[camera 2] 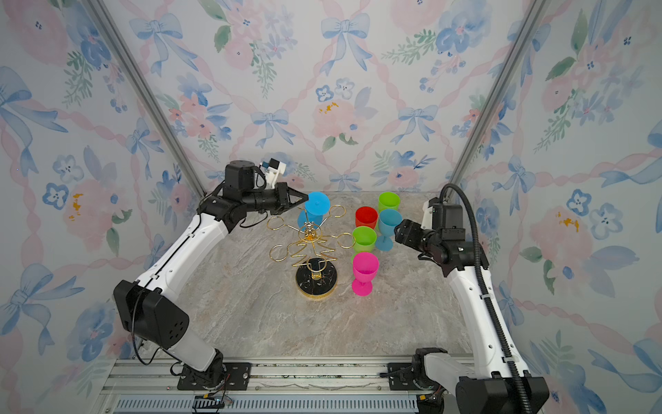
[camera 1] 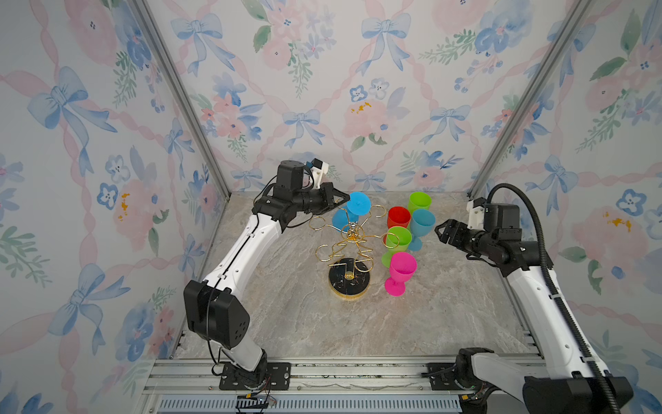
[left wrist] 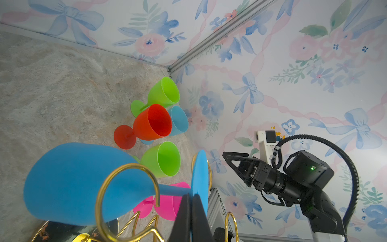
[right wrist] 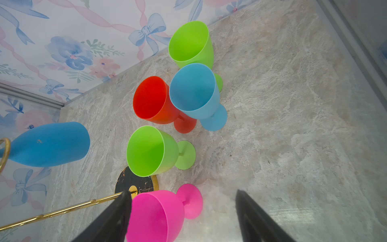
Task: Take the wine glass off the wine glass rack
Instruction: Pick up the wine glass from the wine glass rack.
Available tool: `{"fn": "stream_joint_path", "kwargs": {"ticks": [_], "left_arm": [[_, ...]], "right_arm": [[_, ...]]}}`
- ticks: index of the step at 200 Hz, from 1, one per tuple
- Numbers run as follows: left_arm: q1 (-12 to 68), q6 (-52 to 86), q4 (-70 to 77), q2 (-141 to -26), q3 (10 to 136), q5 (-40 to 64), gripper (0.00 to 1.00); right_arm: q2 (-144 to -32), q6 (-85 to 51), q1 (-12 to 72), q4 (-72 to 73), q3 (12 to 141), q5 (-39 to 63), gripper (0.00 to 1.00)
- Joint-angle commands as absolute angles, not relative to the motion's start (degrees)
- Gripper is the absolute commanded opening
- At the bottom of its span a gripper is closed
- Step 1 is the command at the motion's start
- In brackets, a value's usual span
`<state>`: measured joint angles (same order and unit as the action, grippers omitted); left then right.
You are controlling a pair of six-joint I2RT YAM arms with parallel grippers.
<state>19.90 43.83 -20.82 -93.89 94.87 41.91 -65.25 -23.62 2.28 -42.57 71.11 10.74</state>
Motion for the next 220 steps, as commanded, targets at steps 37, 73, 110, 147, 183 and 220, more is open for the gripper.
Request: {"fn": "stream_joint_path", "kwargs": {"ticks": [37, 73, 110, 147, 183, 220], "left_arm": [[20.2, 45.2, -18.6, -97.4, 99.7, 43.9, 0.0], [19.3, 45.2, -18.6, -99.6, 102.8, 43.3, 0.0], [17.8, 45.1, -18.5, -101.7, 106.4, 42.5, 0.0], [14.2, 45.2, -18.6, -102.7, 109.7, 41.6, 0.0], [11.0, 45.7, -18.6, -102.5, 114.2, 40.3, 0.0], [8.9, 45.4, -18.4, -100.4, 115.0, 40.5, 0.0]], "right_arm": [[-64.9, -24.2, 2.0, -41.9, 70.2, 10.6, 0.8], [-64.4, -24.4, 2.0, -42.0, 69.8, 10.7, 0.8], [-63.5, -24.1, 2.0, -42.4, 69.5, 10.4, 0.8], [-63.3, -24.1, 2.0, -42.6, 69.4, 10.3, 0.8], [-63.2, -24.5, 2.0, -42.4, 69.1, 10.6, 0.8], [-62.9, -24.1, 2.0, -42.6, 68.9, 10.3, 0.8]]}}
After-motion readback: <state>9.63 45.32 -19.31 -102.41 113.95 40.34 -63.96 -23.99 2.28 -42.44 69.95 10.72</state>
